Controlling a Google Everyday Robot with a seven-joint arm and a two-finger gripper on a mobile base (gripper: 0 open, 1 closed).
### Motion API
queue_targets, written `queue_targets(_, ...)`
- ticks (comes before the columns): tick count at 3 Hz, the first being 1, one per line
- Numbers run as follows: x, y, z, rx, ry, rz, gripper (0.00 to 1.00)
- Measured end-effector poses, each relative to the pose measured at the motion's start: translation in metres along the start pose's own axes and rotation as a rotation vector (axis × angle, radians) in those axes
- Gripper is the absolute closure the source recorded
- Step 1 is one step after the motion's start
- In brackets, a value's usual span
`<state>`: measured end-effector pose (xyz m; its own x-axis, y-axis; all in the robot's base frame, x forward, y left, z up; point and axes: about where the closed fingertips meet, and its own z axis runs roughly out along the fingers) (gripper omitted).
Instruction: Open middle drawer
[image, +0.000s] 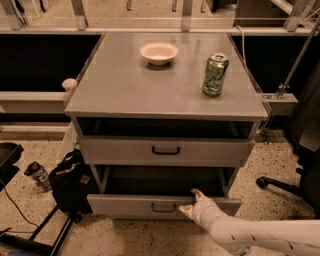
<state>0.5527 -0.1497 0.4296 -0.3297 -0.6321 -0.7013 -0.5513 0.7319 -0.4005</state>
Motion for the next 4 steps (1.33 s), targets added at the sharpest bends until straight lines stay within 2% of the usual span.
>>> queue_targets(2, -0.003, 0.002, -0.007, -0.004, -0.003, 0.011, 1.00)
queue_targets(3, 0.014, 0.012, -0.018, 0.016, -0.013, 0.022, 1.00)
queue_targets(4, 0.009, 0.010, -0.023, 0.016, -0.013, 0.023, 1.00)
